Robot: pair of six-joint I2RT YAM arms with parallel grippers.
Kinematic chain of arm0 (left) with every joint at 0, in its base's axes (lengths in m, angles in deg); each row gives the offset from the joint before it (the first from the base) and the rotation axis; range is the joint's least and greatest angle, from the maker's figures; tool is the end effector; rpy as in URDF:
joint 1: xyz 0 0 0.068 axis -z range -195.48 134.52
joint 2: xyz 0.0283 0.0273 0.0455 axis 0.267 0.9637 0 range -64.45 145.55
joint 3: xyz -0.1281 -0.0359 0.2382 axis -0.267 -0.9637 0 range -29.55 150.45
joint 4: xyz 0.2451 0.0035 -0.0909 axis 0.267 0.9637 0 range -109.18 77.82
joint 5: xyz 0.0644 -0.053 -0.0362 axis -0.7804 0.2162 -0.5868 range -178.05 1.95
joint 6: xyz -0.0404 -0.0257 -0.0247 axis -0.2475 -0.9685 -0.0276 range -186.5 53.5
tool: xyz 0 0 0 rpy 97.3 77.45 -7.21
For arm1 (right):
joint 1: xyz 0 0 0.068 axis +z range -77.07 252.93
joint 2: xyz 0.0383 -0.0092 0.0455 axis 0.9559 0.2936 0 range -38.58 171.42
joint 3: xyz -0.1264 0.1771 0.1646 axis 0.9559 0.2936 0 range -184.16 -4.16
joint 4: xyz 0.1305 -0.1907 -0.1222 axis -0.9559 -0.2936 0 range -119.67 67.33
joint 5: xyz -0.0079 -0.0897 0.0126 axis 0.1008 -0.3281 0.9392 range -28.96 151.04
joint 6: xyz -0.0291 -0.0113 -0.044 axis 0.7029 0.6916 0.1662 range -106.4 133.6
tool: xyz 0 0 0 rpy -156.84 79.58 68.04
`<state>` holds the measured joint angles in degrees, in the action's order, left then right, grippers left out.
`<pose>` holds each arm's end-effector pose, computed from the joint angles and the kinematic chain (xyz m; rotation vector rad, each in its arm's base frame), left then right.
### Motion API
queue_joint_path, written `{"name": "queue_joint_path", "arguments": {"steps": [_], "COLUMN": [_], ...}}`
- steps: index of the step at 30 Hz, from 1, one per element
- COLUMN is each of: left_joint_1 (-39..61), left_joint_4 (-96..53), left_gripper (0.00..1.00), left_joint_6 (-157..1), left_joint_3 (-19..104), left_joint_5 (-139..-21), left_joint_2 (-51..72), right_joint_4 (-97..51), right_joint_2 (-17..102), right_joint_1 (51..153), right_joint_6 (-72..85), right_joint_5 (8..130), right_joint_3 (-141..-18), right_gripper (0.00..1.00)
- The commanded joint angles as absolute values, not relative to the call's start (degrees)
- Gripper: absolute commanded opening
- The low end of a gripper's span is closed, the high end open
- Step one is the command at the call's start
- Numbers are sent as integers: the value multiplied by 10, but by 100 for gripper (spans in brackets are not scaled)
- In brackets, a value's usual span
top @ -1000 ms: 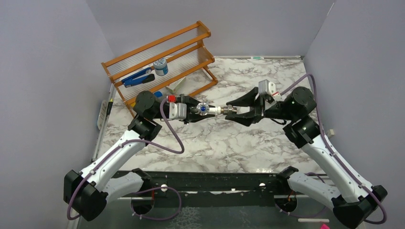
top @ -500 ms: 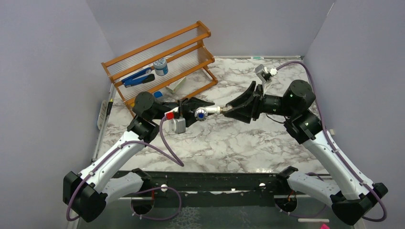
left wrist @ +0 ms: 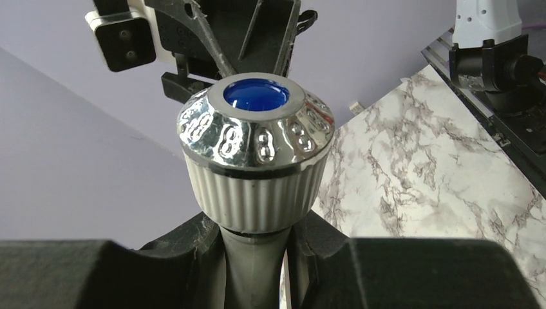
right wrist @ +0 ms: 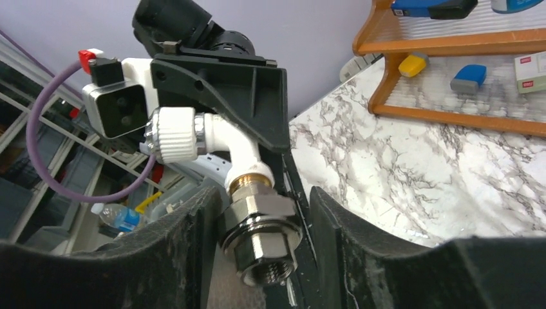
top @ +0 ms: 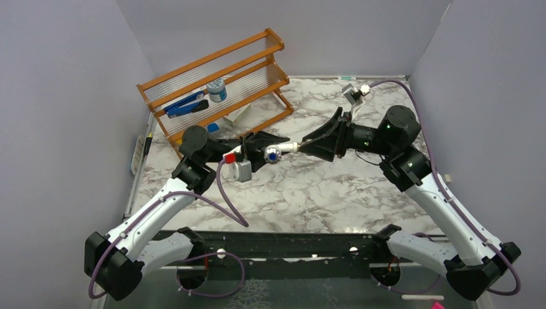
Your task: Install the water faucets
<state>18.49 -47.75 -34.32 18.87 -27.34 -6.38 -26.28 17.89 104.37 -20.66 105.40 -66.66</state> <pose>0.1638 -0.1478 0.3854 1.3786 0.4365 -0.6792 0.1670 0.1312 0.4230 -0.6435 1.6228 1.4590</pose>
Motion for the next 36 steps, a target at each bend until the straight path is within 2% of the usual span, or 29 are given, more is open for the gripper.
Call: {"name": "queue_joint_path", "arguments": {"steps": [1,5,7,14,20,28,36], "left_joint_1": [198,198,198,198,198,202,205], "left_joint_4": [-520,-520,-520,-520,-519,-524,-531], "left_gripper": [0,0,0,0,0,0,0], "left_joint_6": [-341,-361,-373,-473,-714,-794,-877], "left_joint_3": [188,180,174,166,196,197,212], "left_joint_5": [-283,-293,-296,-337,-410,-402,-405], "left_joint_2": [-79,-83,-86,-108,-86,-92,-83], "right_joint_4": [-265,-247,-234,-100,-89,-45,-58], "right_joint_2": [184,170,165,123,90,47,67], "right_joint_1": [1049,1048,1049,1048,1048,1049,1048], "right_joint_6": [-175,-127,-101,4,172,323,406], "right_joint_5": [1006,965,949,997,1078,1175,1156], "right_joint_3": [-685,-696,-702,-654,-621,-557,-549], "right_gripper": [62,75,78,79,80,84,84]}}
